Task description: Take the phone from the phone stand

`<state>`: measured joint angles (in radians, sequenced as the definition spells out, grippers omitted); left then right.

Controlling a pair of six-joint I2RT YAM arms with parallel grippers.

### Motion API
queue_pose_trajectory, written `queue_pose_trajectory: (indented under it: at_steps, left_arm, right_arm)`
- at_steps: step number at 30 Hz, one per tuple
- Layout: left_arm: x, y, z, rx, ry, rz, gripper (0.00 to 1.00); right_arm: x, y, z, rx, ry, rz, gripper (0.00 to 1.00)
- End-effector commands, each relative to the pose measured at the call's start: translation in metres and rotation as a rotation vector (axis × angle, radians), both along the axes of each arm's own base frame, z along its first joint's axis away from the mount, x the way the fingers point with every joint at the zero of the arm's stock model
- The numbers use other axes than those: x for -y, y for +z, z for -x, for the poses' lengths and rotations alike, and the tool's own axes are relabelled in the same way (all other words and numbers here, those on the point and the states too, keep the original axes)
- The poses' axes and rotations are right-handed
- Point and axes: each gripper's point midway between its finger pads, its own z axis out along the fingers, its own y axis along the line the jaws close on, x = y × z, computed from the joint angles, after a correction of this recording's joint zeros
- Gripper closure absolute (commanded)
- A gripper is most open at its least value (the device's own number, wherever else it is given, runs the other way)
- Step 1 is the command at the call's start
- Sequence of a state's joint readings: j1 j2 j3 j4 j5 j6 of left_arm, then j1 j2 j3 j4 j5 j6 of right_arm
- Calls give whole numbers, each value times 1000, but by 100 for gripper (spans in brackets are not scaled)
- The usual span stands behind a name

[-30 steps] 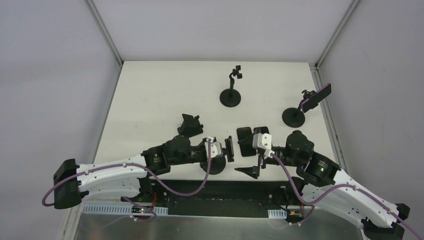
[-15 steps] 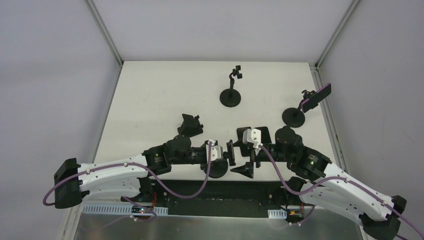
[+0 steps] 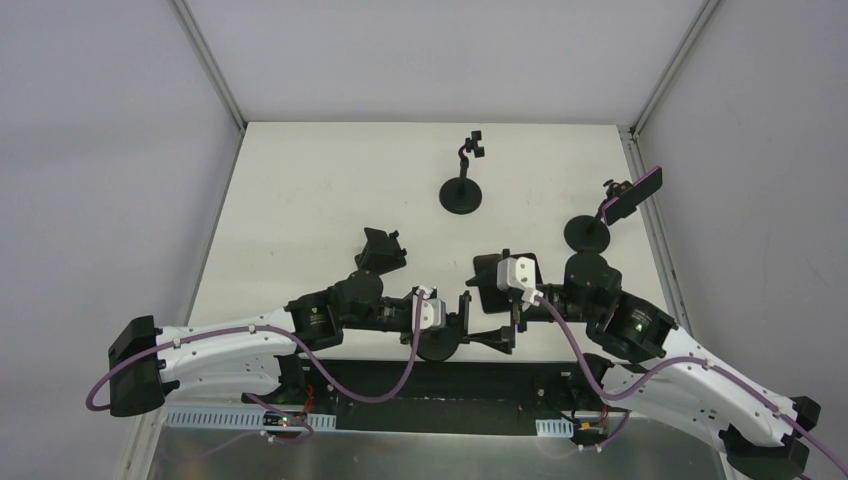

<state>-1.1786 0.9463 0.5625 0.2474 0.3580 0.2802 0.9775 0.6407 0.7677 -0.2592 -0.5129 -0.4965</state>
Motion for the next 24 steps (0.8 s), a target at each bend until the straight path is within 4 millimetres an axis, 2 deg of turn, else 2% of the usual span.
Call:
queue_pose_trajectory:
  at_steps: [1, 7, 16, 24]
  left_arm:
    - [3, 9, 14, 4, -80, 27, 100]
    - [6, 10, 13, -1, -83, 25, 100]
    - [7, 10, 5, -7, -34, 21, 100]
    - [4, 8, 8, -5, -46, 20, 100]
  right_arm:
    - [0, 21, 7, 62, 48, -46, 1]
    - [-9, 21, 15, 4, 104, -63, 1]
    - [-24, 20, 11, -29, 66, -95, 1]
    - [-21, 8, 11, -31, 61, -78, 1]
